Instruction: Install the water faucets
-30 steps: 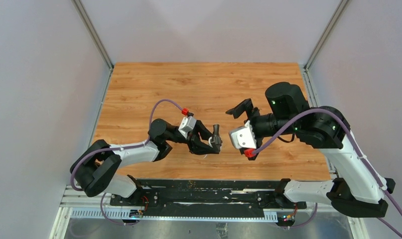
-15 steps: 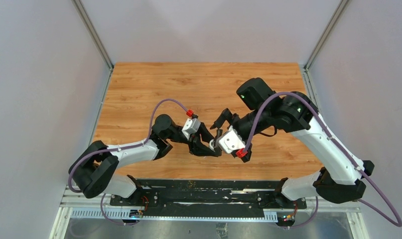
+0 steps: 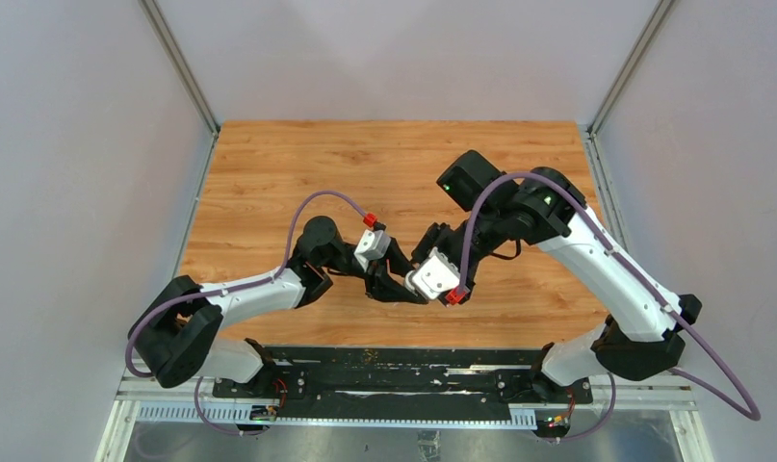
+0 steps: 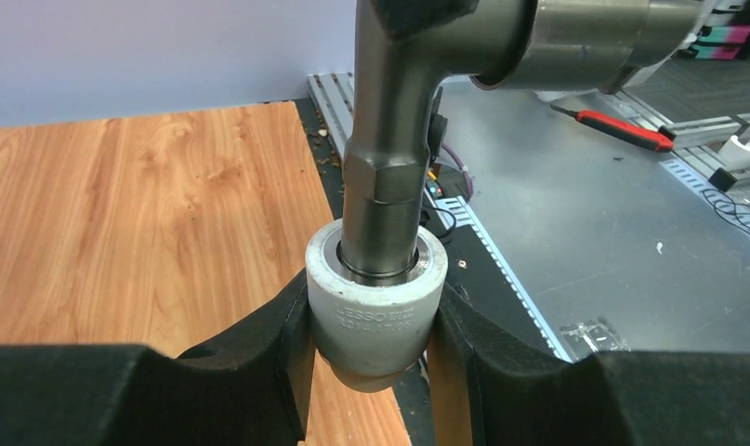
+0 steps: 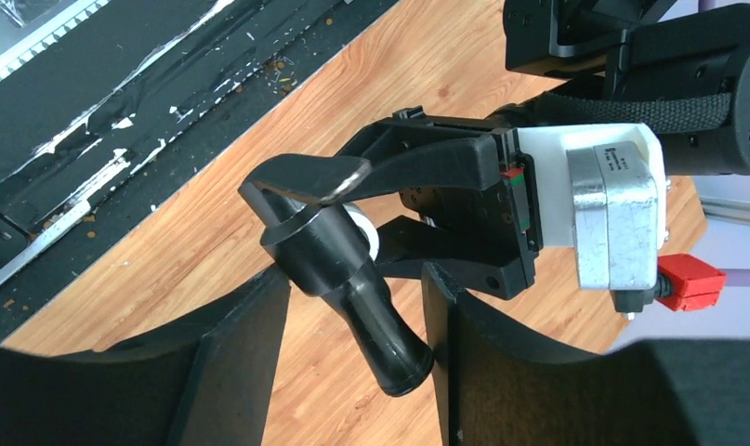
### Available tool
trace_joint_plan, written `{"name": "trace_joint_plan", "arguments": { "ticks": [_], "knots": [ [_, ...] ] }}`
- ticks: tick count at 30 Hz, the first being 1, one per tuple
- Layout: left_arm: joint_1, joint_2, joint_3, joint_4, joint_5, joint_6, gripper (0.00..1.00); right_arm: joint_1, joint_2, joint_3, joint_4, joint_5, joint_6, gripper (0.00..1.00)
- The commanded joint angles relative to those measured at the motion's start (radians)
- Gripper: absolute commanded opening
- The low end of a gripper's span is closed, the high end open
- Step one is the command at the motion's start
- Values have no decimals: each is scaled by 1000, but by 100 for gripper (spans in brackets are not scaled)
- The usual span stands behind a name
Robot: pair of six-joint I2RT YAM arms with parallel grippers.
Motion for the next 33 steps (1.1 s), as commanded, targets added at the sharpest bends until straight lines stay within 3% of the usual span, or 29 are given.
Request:
{"name": "trace_joint_plan", "arguments": {
  "ticks": [1, 4, 12, 17, 22, 27, 33],
  "knots": [
    [8, -17, 42, 10, 17, 9, 0, 13, 29, 35, -42, 13, -9, 54],
    [8, -18, 48, -7, 15, 17, 0, 13, 34, 34, -42, 13, -15, 35],
    [8, -59, 43, -54, -45, 47, 0, 13, 15, -6, -16, 47, 18, 2],
    [8, -159, 6, -145, -210, 131, 0, 12, -50, -118, 167, 94, 157, 0],
    [8, -277, -35, -232, -326, 205, 0, -2, -114, -226, 397, 139, 401, 0],
    [6, -359, -73, -269, -453, 274, 0, -16, -115, -261, 599, 243, 736, 0],
    [-20, -403, -82, -309, -664, 397, 0, -17, 3, -164, 615, 488, 1222, 0]
  ]
}}
